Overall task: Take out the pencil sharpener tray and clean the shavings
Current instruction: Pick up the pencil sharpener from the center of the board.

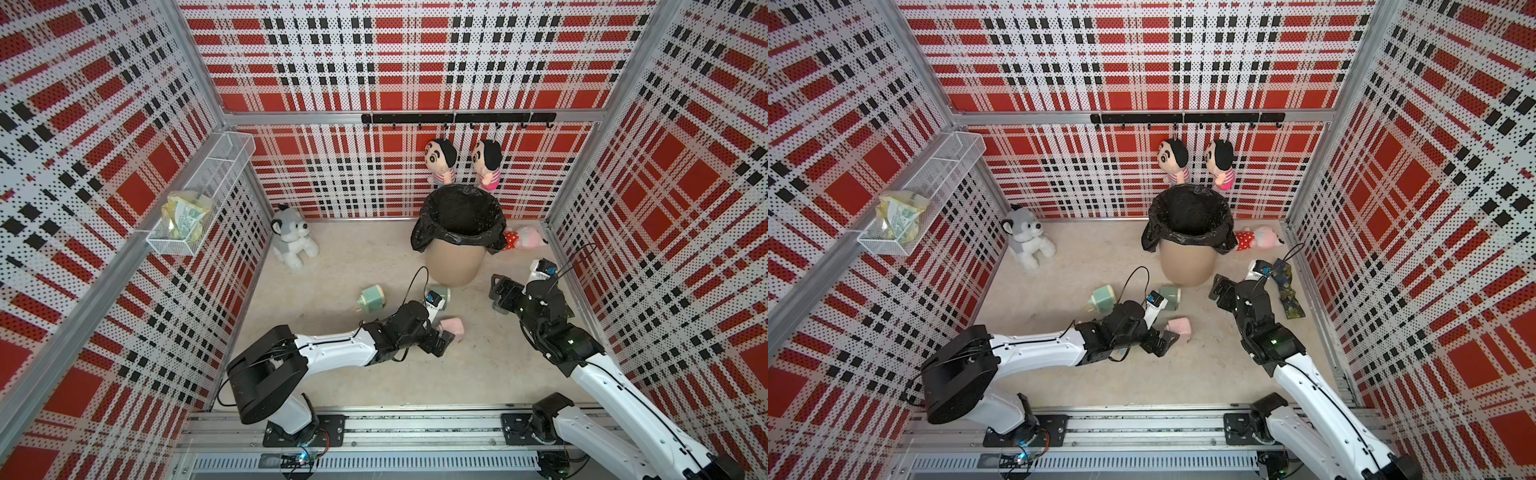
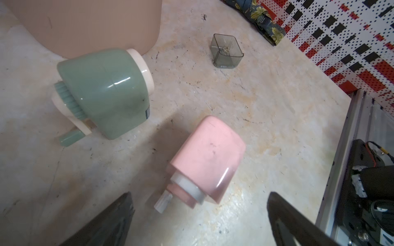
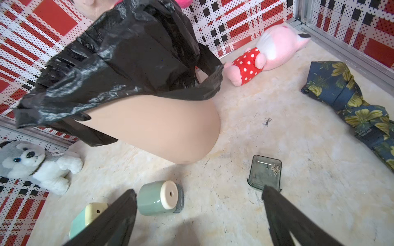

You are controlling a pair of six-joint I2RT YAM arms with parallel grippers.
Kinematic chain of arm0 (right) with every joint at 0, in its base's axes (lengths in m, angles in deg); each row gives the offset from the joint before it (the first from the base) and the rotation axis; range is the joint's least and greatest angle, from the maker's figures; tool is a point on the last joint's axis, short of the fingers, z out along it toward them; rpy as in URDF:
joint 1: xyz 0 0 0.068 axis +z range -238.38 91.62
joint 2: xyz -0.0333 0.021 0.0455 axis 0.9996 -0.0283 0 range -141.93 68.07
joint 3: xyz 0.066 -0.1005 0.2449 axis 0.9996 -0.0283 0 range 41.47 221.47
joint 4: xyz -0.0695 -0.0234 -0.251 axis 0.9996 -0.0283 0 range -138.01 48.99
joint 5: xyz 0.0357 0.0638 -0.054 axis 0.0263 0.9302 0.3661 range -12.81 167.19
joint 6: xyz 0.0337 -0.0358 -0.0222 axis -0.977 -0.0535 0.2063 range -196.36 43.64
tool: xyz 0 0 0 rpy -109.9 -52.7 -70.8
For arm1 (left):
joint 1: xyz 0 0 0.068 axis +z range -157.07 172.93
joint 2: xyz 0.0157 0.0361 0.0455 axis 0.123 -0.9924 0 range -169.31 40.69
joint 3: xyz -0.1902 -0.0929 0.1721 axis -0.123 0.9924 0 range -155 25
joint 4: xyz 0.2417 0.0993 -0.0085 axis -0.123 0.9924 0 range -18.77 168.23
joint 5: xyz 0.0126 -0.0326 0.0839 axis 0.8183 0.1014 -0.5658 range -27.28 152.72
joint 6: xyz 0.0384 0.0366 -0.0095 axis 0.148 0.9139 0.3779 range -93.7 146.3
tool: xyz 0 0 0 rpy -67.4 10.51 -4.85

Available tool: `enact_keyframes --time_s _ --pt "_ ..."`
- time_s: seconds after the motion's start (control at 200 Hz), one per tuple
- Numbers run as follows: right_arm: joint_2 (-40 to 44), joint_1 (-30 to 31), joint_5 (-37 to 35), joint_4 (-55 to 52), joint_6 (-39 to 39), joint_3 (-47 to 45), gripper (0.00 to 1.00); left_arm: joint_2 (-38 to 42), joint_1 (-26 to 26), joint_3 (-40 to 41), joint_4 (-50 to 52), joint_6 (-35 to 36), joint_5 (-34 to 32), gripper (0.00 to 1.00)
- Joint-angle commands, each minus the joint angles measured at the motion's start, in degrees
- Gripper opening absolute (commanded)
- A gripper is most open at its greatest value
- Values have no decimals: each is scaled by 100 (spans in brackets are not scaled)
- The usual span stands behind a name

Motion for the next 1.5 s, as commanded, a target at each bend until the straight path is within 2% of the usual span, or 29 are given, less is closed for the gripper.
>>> enact_keyframes --time_s 0.0,0.24,0.516,0.691,0.862,1.077,1.498 --pt "88 -34 82 -203 116 86 95 -253 118 -251 -380 218 490 99" --pt "105 -38 44 -242 154 71 95 -818 113 -663 -396 342 767 99" --pt "115 -44 16 -261 186 63 95 -1103 -122 -723 -338 362 691 100" --pt "106 -55 25 -248 185 -5 95 -1069 -289 -648 -331 294 601 92" --pt "137 -70 42 -239 178 -76 95 -1040 -487 -505 -321 225 153 91" --pt "159 -102 40 -264 191 -42 95 -1143 -872 -410 -551 196 -778 92" --pt "221 -178 42 -318 231 -68 95 -1614 -1099 -190 -1106 50 -1689 92"
